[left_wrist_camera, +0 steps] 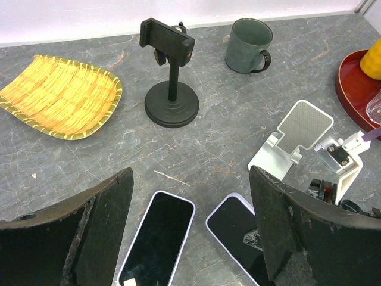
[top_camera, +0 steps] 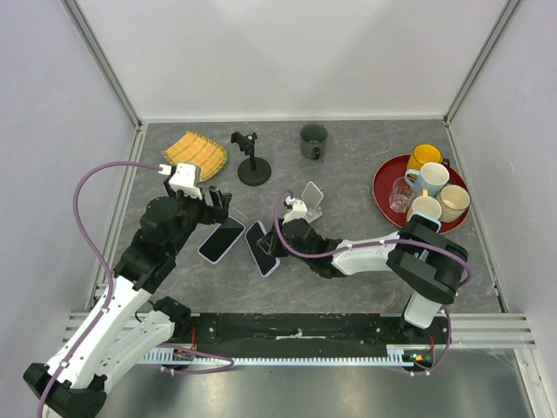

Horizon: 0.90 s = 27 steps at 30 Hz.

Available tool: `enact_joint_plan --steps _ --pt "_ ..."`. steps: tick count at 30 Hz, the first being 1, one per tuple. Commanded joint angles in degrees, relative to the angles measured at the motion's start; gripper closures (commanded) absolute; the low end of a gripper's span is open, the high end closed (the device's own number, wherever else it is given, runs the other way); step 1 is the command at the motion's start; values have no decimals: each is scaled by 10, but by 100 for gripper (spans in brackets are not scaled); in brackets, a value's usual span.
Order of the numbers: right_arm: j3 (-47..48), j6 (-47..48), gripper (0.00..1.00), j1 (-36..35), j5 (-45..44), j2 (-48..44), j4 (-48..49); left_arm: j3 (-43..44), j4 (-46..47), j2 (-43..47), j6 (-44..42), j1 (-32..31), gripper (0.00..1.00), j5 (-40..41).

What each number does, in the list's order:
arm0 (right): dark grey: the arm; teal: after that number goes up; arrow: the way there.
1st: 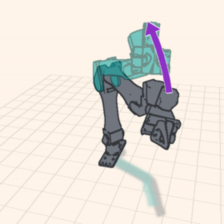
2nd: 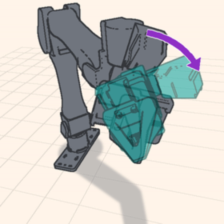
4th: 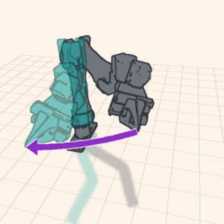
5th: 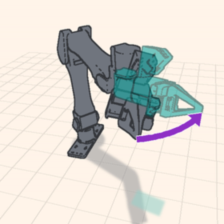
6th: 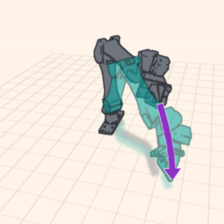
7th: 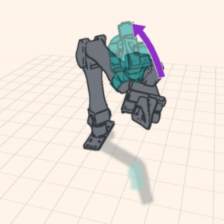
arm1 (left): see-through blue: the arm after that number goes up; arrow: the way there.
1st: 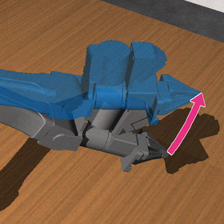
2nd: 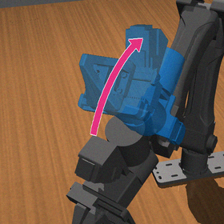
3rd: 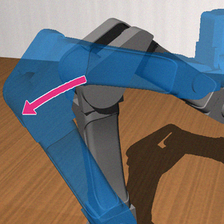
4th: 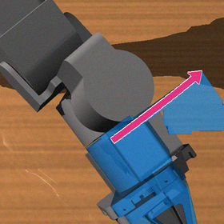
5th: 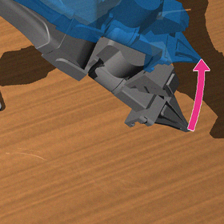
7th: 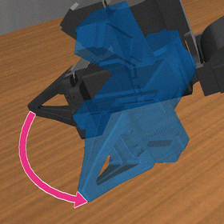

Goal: Remove the phone from the phone stand

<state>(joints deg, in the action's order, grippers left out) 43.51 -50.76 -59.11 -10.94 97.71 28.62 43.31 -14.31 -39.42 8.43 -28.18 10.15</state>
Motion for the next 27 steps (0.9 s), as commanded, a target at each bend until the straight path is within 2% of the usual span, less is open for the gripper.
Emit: enact_joint_plan --steps 1,10,23,26,27 --pt "13 -51 98 -1 -38 18 42 5 9 12 19 2 15 6" --pt "68 -47 98 -1 -30 91 59 4 9 15 18 2 15 9" --pt "240 -9 98 25 35 214 67 3 9 23 13 2 15 16" --pt "240 -17 95 27 36 220 63 3 9 22 12 2 15 18" --pt "236 -19 91 27 38 220 63 3 9 22 12 3 15 19"
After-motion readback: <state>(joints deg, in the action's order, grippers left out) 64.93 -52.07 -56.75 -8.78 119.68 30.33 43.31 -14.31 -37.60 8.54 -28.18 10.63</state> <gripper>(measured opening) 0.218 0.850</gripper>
